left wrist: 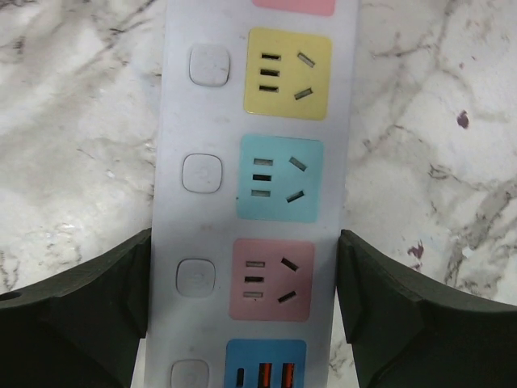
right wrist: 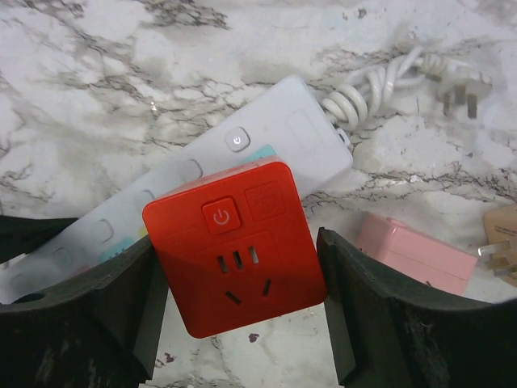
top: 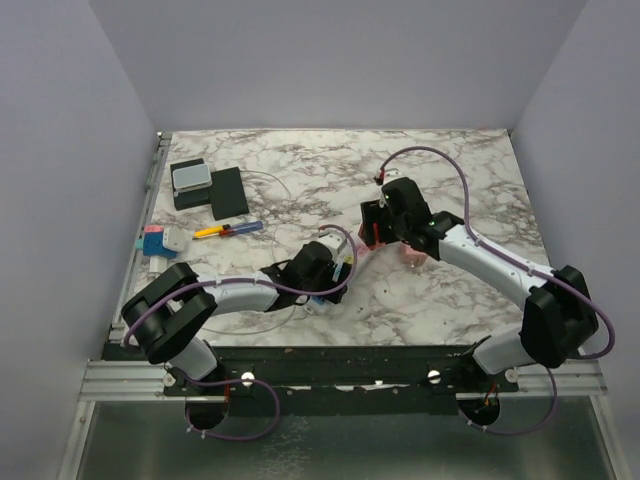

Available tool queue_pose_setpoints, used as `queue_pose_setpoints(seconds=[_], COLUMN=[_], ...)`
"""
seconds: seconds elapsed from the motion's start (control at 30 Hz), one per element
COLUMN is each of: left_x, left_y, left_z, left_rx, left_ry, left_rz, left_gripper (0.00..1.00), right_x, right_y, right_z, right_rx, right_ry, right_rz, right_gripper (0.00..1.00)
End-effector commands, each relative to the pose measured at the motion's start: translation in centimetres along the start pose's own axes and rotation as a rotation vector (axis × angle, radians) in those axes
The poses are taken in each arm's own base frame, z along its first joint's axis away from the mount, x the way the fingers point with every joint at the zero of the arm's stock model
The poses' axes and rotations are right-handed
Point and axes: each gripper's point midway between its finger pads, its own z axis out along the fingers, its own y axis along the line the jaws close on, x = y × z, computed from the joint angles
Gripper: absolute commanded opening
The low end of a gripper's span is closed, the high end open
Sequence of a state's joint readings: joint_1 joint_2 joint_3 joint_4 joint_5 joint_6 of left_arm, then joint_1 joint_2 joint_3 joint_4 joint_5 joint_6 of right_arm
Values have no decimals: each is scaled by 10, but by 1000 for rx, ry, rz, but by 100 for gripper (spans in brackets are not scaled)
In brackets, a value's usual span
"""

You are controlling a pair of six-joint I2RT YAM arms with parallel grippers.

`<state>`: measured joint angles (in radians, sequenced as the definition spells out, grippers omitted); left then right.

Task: Pull the plug off the socket
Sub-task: Remove the plug from the socket, then place the plug at the center of the board.

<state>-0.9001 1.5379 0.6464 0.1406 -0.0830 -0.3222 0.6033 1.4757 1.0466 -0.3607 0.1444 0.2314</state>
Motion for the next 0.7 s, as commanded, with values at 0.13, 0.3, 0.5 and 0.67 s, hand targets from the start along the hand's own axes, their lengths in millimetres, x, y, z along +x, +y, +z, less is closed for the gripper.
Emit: queue_pose_setpoints(seconds=[0.13, 0.3, 0.5, 0.67], left_x=[82, 81, 69, 33], left_y=[52, 52, 46, 30], left_z=[-6, -6, -3, -1], left_rx=[-218, -220, -200, -146], left_ry=[257, 257, 233, 157], left_rz=[-84, -83, -97, -115], left_gripper=[0, 0, 8, 53], right_x=[-50, -52, -49, -25], right_y=[4, -3, -16, -48], right_z=[-32, -36, -58, -83], right_rx=[47, 99, 120, 122], right_ry=[-207, -185, -122, -8], right_rz=[-14, 46, 117, 209], right_gripper=[1, 1, 1, 1])
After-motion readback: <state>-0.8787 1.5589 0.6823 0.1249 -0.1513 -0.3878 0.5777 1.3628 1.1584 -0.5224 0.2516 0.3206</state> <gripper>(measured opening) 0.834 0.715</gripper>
